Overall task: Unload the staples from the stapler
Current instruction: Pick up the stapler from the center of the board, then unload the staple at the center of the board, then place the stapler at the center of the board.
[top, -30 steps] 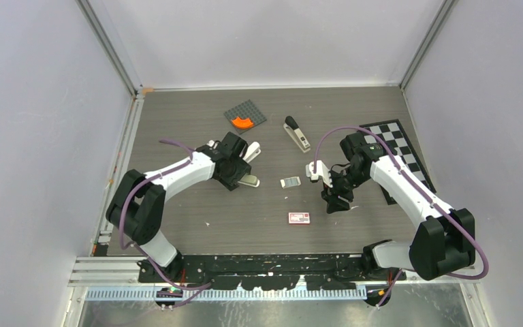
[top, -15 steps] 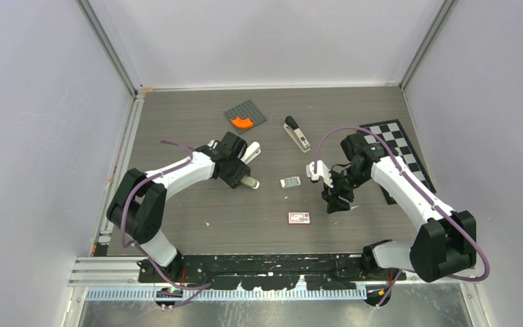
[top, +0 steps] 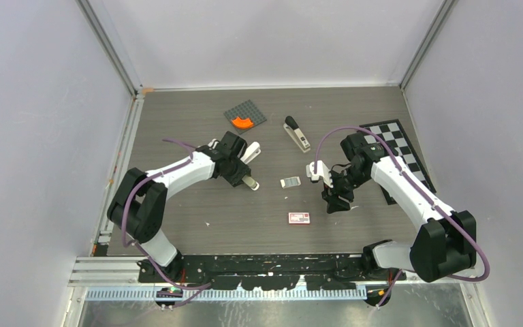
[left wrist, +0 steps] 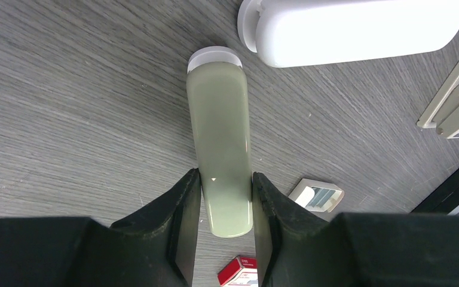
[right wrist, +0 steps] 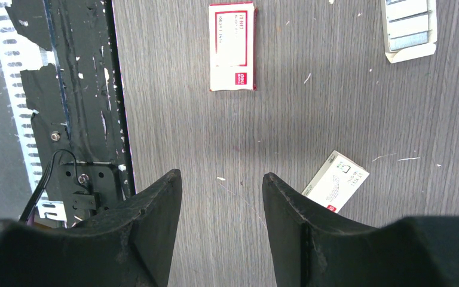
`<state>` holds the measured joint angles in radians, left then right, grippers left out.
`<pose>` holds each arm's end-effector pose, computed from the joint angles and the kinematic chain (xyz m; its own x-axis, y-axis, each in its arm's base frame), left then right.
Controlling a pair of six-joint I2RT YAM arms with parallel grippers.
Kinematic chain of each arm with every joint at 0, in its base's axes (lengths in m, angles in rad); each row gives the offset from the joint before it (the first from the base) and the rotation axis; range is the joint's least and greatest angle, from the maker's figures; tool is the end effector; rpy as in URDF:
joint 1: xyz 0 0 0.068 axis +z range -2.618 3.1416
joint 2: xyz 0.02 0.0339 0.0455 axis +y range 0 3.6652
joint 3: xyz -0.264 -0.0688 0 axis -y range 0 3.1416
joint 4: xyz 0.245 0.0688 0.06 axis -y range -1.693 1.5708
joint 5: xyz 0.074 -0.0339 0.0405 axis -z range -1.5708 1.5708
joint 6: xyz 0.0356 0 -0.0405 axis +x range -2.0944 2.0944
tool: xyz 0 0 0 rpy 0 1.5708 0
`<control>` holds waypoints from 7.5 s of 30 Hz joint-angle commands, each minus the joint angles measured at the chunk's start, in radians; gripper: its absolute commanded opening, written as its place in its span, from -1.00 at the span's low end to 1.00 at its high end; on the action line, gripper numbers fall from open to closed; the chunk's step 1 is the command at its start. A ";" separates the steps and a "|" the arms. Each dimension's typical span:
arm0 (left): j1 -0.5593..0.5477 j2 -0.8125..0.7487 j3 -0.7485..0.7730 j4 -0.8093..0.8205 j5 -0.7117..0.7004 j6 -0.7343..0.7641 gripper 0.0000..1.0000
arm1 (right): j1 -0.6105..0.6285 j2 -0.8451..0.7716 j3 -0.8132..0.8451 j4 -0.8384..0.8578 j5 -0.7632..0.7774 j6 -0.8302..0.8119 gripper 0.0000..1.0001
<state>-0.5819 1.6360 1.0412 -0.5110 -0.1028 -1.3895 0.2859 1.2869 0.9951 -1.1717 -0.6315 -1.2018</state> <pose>0.2717 -0.1744 0.1916 -0.6346 -0.7537 -0.1711 -0.6428 0.6376 -0.4245 0.1946 0.0791 0.2518 -0.0752 -0.8068 -0.5861 -0.9937 0.0113 0.1118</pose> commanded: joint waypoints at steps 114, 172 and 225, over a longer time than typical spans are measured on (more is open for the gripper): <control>-0.001 -0.279 -0.660 1.780 0.877 0.830 -1.00 | 0.234 0.247 0.182 0.579 -0.535 0.571 0.44; 0.084 -0.200 -0.658 1.674 0.631 0.401 -1.00 | 0.048 0.326 0.329 0.133 -0.454 0.428 0.99; 0.479 -0.273 -0.240 0.789 0.396 0.674 0.99 | -0.037 -0.001 0.113 0.503 -0.236 0.618 0.99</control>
<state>-0.1177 1.3682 0.9649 -0.0566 0.0387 -0.5240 0.2573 1.3392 1.1362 -0.7265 -0.8421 -0.5575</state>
